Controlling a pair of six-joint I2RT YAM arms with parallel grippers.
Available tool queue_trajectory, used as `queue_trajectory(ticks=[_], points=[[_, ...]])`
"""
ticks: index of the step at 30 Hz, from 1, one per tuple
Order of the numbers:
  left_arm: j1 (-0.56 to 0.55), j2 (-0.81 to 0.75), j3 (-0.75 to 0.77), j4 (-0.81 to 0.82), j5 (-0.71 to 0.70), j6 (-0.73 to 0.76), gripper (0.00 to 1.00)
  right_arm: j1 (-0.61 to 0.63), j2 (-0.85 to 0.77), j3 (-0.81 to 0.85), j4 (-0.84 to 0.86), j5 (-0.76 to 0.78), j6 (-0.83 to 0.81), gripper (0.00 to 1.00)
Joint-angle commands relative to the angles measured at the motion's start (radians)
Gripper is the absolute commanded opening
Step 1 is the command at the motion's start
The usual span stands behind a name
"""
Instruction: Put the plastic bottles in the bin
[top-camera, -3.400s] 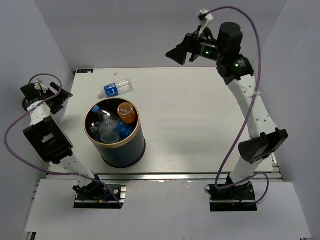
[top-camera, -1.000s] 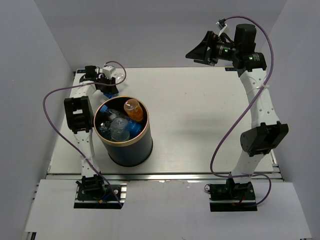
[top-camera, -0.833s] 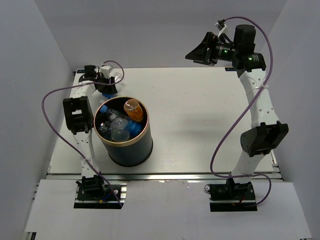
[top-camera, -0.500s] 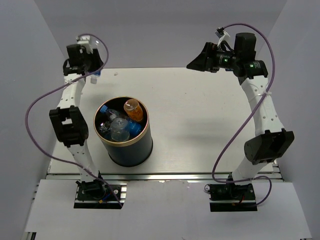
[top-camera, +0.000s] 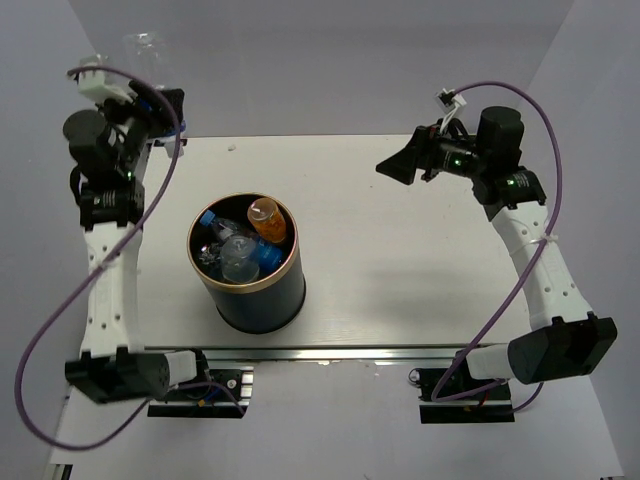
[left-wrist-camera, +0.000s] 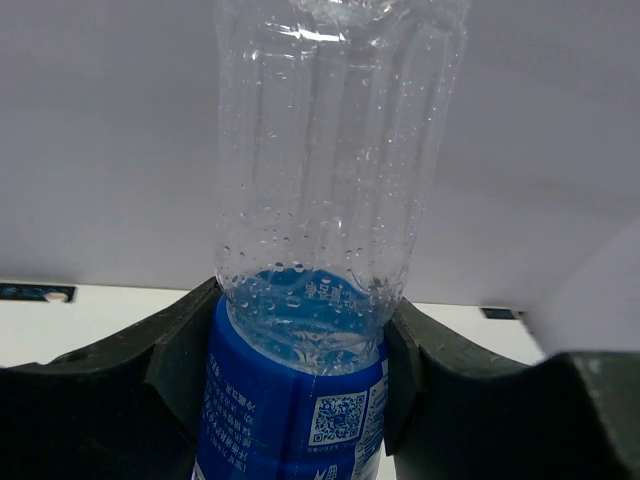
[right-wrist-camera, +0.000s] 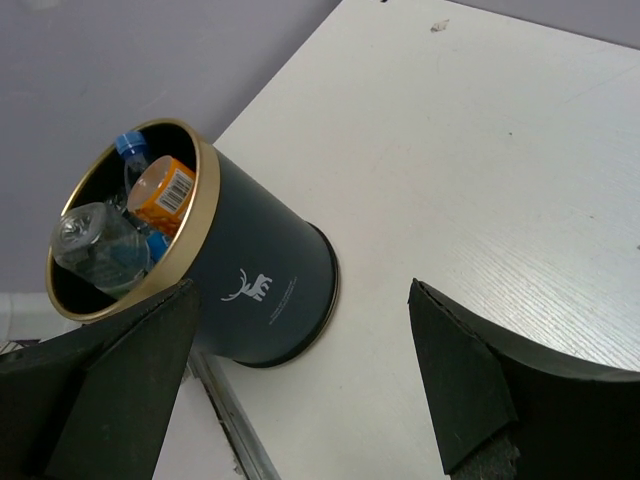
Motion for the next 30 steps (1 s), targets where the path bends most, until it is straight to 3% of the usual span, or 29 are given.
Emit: queue_trajectory(ticks=[1,6,10,17,21,26,27,30], points=[[-0.003,-0.146,-0.095,0.007,0.05,-0.144,0.43,0.003,-0.024,-0.043,0.101,-0.019,-0.012,0.89],[-0.003,-0.394,-0.329,-0.037,0.023,-0.209,0.45,0.002,-0.044,-0.096,0.131,-0.019,-0.015,0.89],[-0.003,-0.502,-0.468,-0.018,0.134,-0.198,0.49,0.002,-0.041,-0.1,0.128,-0.033,-0.003,0.89],[-0.003,-0.643,-0.593,-0.053,0.149,-0.143,0.5,0.002,-0.044,-0.118,0.123,-0.019,-0.012,0.89],[-0.003,-0.683,-0.725,0.052,0.207,-0.195,0.5,0.002,-0.029,-0.118,0.117,-0.028,-0.007,0.89],[-0.003,-0.734,-0.823,0.071,0.238,-0.192,0.51,0.002,-0.024,-0.112,0.092,-0.015,-0.032,0.89],[-0.003,-0.769,-0.839,0.083,0.243,-0.191,0.6,0.002,-0.024,-0.113,0.083,-0.007,-0.041,0.89],[-0.003,-0.807,-0.885,0.109,0.234,-0.197,0.72,0.002,-0.018,-0.109,0.057,0.031,-0.075,0.89]])
